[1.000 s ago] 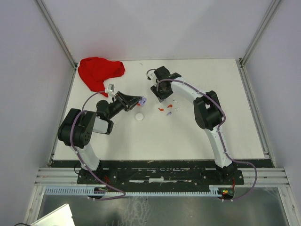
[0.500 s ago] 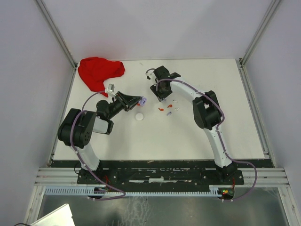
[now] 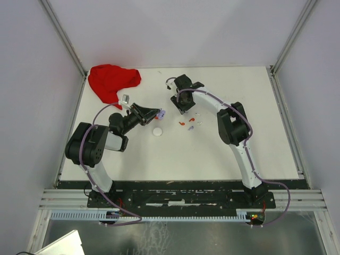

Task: Insert the wireless bluetooth earbuds into the charging case
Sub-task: Pick up the earbud from the center of the board.

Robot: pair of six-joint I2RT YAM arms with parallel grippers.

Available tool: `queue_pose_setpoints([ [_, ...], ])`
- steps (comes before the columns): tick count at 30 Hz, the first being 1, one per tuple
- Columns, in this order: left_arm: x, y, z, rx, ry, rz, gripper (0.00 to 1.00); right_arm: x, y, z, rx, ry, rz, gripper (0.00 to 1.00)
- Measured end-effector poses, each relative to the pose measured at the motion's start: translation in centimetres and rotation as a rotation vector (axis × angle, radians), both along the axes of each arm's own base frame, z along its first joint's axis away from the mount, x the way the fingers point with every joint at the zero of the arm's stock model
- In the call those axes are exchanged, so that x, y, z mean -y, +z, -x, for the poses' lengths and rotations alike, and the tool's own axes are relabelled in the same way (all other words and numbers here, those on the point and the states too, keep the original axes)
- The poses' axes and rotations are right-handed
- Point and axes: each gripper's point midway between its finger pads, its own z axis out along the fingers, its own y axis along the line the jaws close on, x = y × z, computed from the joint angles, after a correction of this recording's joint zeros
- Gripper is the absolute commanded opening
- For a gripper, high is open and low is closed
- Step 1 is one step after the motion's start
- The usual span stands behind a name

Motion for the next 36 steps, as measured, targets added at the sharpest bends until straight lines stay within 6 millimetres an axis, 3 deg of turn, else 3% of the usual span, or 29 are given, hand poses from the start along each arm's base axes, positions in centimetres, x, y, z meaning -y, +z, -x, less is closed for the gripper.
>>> queue_pose_setpoints([
  [17,0.0,0.1,0.0,-0.002,-0.001,0.009,0.03,1.6,0.0,-1.1,0.003,-0.070,-0.013,0.52],
  [36,0.0,0.1,0.0,0.000,-0.002,0.018,0.03,1.5,0.0,-1.2,-0.005,-0.086,-0.037,0.45],
])
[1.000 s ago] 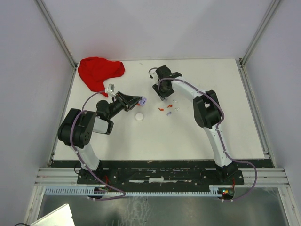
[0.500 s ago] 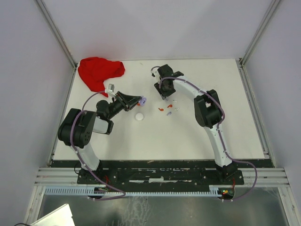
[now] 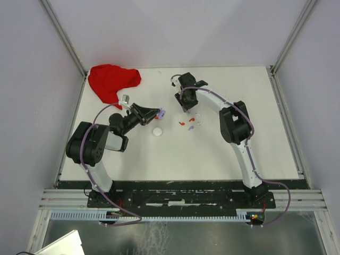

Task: Insert the wireless bluetooth earbuds into the charging case
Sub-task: Pick up the earbud from the center of the board.

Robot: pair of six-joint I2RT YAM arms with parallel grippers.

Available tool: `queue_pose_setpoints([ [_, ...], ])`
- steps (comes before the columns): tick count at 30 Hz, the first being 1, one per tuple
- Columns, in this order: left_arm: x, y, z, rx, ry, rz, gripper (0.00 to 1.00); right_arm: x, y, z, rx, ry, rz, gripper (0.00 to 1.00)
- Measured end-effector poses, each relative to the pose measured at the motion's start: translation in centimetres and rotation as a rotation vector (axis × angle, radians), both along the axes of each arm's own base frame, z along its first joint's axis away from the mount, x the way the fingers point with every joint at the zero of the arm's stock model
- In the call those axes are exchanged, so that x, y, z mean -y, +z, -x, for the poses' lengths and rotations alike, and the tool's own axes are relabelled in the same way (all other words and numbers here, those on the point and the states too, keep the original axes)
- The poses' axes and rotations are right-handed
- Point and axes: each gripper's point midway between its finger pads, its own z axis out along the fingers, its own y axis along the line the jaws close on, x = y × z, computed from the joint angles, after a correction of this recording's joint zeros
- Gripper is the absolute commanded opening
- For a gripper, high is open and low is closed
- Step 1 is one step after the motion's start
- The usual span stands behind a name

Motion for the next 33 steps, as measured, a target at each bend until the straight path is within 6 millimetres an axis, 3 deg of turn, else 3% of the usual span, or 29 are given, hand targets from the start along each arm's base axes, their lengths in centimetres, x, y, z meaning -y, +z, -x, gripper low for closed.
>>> queue_pose_setpoints([
  [33,0.0,-0.3,0.0,-0.006,-0.001,0.006,0.03,0.9,-0.2,-0.6,-0.009,-0.088,-0.033,0.45],
])
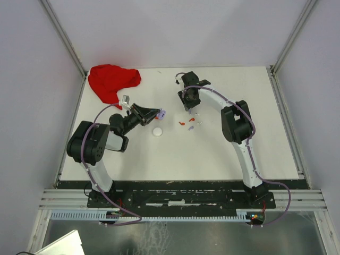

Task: Insert the wireless bluetooth earbuds into the charging case
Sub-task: Pick up the earbud from the center of the board.

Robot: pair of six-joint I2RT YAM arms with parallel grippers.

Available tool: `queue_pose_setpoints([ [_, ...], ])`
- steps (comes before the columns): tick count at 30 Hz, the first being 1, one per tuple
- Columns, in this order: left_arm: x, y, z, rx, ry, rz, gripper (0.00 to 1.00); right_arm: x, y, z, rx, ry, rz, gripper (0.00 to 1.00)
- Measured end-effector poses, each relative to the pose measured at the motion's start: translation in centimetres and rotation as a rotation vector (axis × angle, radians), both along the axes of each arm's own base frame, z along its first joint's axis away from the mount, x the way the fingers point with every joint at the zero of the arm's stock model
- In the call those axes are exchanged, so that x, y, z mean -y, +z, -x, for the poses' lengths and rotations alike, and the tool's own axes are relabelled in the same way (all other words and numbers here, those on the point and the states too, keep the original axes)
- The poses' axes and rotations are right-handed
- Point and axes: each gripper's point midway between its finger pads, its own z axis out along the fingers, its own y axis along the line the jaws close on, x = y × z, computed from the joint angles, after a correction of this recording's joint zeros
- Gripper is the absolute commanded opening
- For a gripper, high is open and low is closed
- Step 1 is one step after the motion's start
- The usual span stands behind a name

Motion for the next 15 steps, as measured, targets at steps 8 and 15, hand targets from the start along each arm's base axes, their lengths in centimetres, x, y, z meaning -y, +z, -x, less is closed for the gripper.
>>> queue_pose_setpoints([
  [8,0.01,0.10,0.01,-0.006,-0.001,0.011,0.03,-0.25,-0.14,-0.10,0.004,-0.009,-0.020,0.44],
  [15,0.02,-0.21,-0.03,-0.011,-0.002,0.013,0.03,-0.35,-0.13,-0.09,0.008,-0.015,-0.030,0.43],
])
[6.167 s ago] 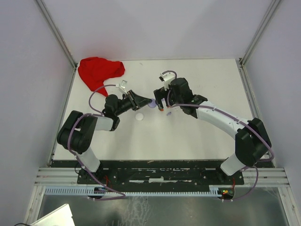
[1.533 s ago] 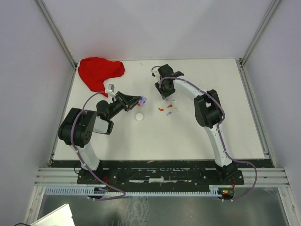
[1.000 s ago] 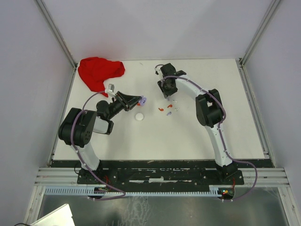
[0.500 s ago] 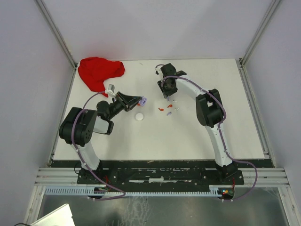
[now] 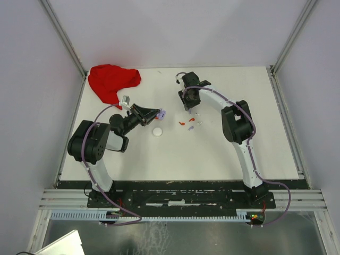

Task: Insert the wireless bluetooth earbuds into the charging case
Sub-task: Pick up the earbud from the center of the board.

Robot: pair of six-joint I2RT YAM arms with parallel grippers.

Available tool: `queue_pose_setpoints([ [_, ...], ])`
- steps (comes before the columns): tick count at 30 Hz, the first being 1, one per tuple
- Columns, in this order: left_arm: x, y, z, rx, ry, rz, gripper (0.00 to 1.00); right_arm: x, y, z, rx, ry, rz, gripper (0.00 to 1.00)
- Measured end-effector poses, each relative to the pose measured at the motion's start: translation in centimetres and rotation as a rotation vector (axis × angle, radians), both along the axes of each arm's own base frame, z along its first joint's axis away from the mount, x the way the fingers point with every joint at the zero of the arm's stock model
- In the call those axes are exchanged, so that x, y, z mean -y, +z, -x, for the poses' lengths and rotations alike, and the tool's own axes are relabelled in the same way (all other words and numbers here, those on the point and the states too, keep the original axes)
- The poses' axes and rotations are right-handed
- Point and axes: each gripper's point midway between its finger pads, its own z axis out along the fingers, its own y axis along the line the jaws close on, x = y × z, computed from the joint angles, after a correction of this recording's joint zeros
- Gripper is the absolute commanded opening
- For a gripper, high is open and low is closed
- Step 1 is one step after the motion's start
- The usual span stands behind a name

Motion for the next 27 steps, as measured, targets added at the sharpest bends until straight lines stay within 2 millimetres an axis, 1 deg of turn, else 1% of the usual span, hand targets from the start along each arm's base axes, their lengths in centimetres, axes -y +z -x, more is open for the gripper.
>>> queue_pose_setpoints([
  [22,-0.03,0.45,0.16,0.024,0.000,0.008,0.03,0.03,0.06,0.20,0.016,-0.016,-0.017,0.42],
  [27,-0.04,0.24,0.25,0.011,-0.001,0.013,0.03,0.12,0.07,0.37,0.015,-0.017,-0.018,0.41],
])
